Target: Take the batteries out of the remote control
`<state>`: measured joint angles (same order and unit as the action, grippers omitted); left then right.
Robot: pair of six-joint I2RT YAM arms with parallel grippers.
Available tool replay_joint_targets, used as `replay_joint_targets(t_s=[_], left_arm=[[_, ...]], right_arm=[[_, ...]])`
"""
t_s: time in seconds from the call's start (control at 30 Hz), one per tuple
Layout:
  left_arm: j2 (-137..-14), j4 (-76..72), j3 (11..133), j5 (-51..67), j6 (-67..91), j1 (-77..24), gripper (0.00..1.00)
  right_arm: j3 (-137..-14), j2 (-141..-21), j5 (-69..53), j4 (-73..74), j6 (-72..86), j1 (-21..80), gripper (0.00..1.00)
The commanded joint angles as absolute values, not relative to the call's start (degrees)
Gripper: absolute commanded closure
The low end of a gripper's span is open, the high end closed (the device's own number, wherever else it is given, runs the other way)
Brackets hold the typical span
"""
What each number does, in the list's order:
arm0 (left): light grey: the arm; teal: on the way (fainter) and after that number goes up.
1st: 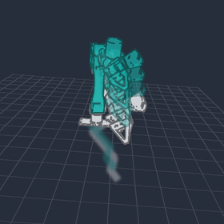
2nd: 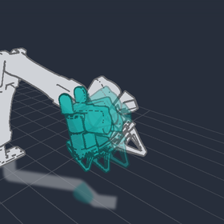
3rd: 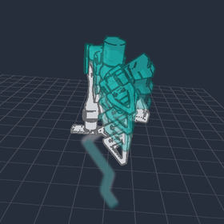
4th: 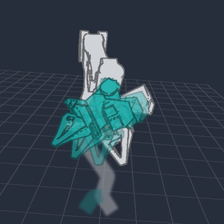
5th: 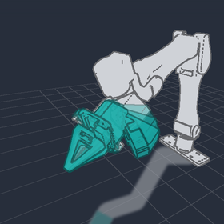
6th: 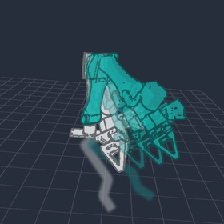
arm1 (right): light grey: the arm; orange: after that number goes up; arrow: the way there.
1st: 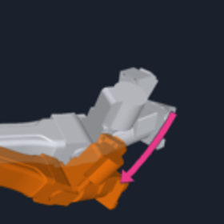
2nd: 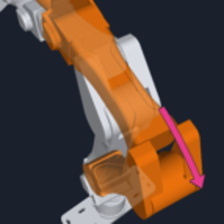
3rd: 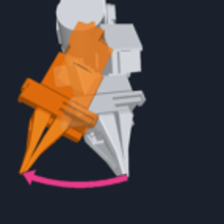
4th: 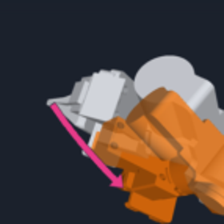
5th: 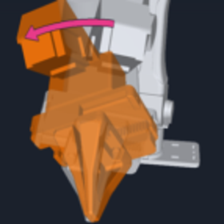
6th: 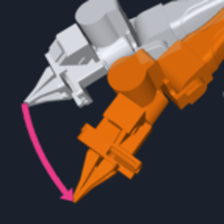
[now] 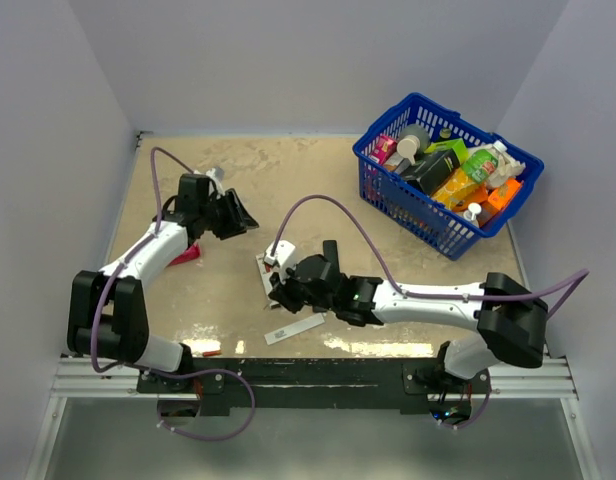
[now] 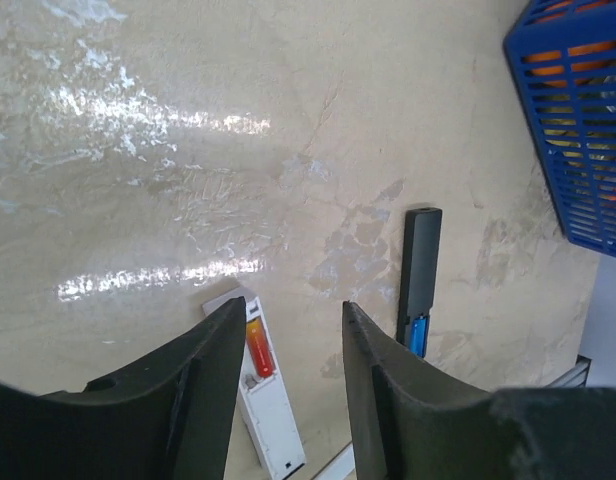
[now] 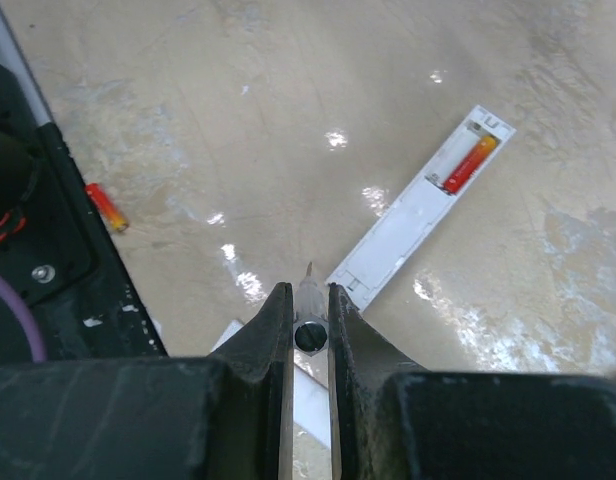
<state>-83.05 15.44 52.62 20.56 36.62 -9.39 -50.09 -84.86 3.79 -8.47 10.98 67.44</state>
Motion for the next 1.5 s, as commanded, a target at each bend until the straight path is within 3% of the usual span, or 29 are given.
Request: replay_joint_targets(t_s=[0.0,0.37,0.73,1.17,1.47], left_arm=[[-84.5,17.1,55.5,19.7,32.1,-9.0,0.52],[-89.1,17.1,54.9,22.0,28.1,-9.0,0.55],[-87.3,14.9,44.6,29.0,28.0,-9.1,0.63],[-82.8,9.4,36.2,39.3,31.3,-9.8,0.68],[-82.6,6.1,34.4,43.2,33.5,-11.2,0.69]], right_arm=[[-49.0,-83.7,13.1,-8.6,9.9,67.4,1.0],[-47.2,-80.0,21.8,-5.8,7.8,63.9,1.0],[-51.0,-83.8,14.2,-9.5,6.9,56.3,1.0],[-57.8,-90.2,8.9,-9.7,6.8,55.3,1.0],[-55.5,-81.8,10.3,-5.3,13.4,55.3,1.0]])
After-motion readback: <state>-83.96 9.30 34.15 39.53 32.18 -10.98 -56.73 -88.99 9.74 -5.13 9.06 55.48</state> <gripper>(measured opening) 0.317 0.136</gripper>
